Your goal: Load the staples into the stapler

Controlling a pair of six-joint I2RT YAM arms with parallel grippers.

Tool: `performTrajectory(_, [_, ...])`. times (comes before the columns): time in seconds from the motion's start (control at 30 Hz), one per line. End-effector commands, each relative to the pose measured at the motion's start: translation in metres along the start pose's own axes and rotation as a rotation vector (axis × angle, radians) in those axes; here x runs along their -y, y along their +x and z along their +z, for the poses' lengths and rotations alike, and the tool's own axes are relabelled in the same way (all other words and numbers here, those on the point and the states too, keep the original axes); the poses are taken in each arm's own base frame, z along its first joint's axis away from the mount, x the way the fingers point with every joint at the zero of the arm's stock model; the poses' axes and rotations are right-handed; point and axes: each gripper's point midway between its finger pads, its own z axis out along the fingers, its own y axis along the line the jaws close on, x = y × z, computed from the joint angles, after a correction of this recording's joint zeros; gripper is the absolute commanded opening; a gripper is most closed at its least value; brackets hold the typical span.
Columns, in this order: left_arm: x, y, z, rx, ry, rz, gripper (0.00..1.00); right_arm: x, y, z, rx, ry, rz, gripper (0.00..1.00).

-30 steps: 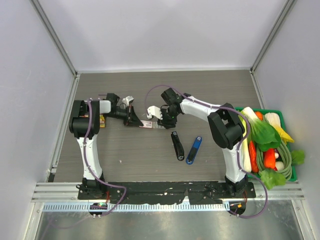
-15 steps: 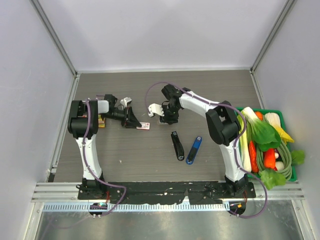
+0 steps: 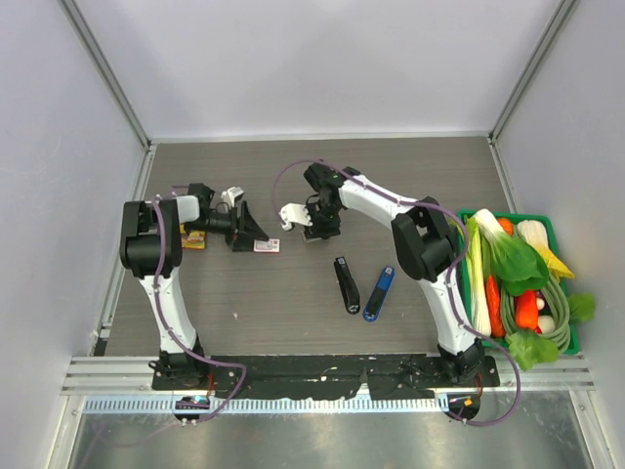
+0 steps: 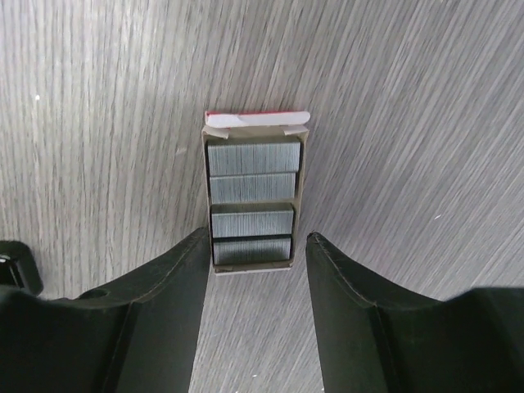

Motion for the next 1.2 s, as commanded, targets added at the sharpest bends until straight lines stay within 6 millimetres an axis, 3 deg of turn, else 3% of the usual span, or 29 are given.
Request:
performTrajectory(0.0, [0.008, 0.001, -0.013, 0.018, -0.018, 0.046, 0.67, 0.014, -0.015, 0.007, -0.004, 0.033, -0.06, 0.56])
performTrajectory(0.1, [0.012, 0.002, -0.018, 0.024, -0.019, 0.053, 0.69, 0.022, -0.024, 0.008, 0.0, 0.073, -0.06, 0.58])
performTrajectory(0.33, [0.015, 0.005, -0.022, 0.029, -0.032, 0.066, 0.85, 0.035, -0.028, -0.001, -0.007, 0.161, -0.026, 0.63])
performTrajectory(0.43, [0.018, 0.006, -0.025, 0.032, -0.035, 0.074, 0.87, 0.029, -0.03, -0.016, 0.003, 0.172, -0.007, 0.64])
performTrajectory(0.47, [0.018, 0.007, -0.025, 0.032, -0.043, 0.077, 1.0, 0.02, -0.028, -0.017, 0.006, 0.155, 0.005, 0.65])
performTrajectory(0.5, [0.017, 0.007, -0.026, 0.034, -0.055, 0.077, 1.0, 0.02, -0.033, -0.034, 0.021, 0.179, 0.007, 0.66])
performTrajectory(0.67, [0.012, 0.007, -0.029, 0.049, -0.119, 0.071, 1.0, -0.008, -0.031, -0.063, 0.043, 0.18, 0.073, 0.67])
performTrajectory(0.7, [0.012, 0.007, -0.03, 0.052, -0.128, 0.071, 1.0, -0.01, -0.035, -0.078, 0.06, 0.205, 0.075, 0.67])
performTrajectory(0.8, [0.01, 0.003, -0.038, 0.082, -0.214, 0.074, 1.0, -0.027, -0.027, -0.085, 0.057, 0.204, 0.122, 0.67])
performTrajectory(0.87, [0.02, 0.006, -0.04, 0.081, -0.184, 0.09, 1.0, -0.036, -0.03, -0.096, 0.091, 0.215, 0.153, 0.67])
performTrajectory(1.0, [0.062, 0.016, -0.046, 0.062, 0.064, 0.115, 1.0, -0.047, -0.052, -0.113, 0.205, 0.212, 0.2, 0.67])
performTrajectory(1.17, [0.076, 0.004, -0.057, 0.123, 0.097, 0.172, 1.0, -0.048, -0.074, -0.134, 0.309, 0.228, 0.243, 0.67])
